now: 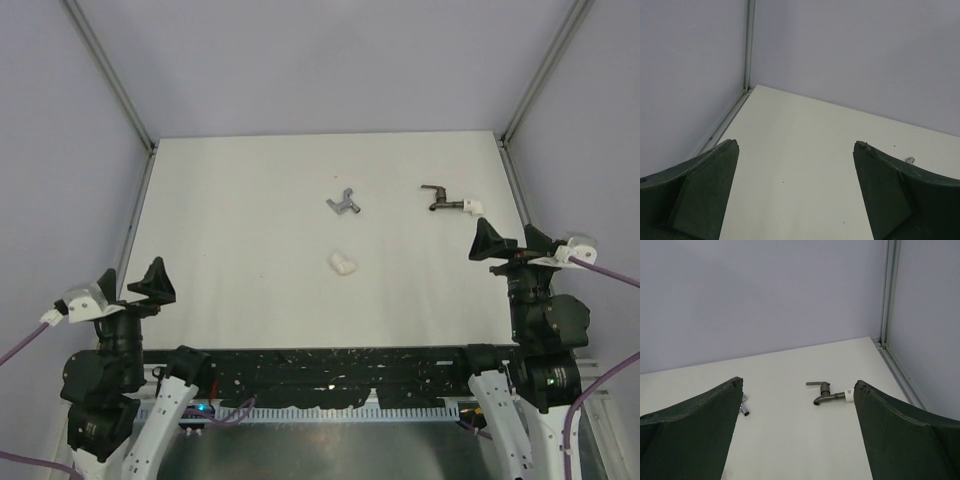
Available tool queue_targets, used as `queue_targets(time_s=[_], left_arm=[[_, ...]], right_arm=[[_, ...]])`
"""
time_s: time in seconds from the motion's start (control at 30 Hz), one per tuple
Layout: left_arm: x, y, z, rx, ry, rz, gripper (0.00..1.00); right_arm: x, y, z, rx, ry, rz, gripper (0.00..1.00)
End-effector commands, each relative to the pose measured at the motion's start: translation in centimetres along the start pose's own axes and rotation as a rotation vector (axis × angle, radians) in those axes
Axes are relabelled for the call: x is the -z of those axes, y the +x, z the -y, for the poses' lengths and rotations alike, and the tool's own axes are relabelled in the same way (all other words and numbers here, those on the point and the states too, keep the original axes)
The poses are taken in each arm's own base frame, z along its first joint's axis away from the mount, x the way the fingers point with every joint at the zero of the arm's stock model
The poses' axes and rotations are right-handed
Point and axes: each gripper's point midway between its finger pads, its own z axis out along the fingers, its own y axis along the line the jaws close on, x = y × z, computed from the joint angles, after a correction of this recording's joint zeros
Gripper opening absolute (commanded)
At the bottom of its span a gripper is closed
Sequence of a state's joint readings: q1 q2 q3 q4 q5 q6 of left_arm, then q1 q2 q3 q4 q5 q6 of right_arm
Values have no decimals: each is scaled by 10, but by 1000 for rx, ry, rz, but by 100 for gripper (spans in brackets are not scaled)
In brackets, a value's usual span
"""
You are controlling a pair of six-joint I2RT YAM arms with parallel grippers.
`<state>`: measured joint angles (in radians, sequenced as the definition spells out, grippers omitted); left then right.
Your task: Install the water faucets
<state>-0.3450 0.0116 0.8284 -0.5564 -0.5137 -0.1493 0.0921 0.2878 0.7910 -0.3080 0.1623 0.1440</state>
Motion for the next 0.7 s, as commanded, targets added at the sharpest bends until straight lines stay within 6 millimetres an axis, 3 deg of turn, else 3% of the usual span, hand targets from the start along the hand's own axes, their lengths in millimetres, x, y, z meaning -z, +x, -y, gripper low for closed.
queue_targets(time_s=[0.0, 0.2, 0.53, 0.67], left_arm=[[10, 10, -14, 20, -36, 45, 100], [4, 23, -2, 20, 30, 84, 100], [-13, 65, 21, -1, 122, 40, 100], [-18, 80, 21, 5, 106, -4, 100]], right_arm=[[8, 16, 12, 59, 26, 17, 95], [16, 28, 22, 59, 57, 64, 95], [19, 26, 27, 72, 77, 89, 95], [17, 28, 28, 73, 86, 84, 95]])
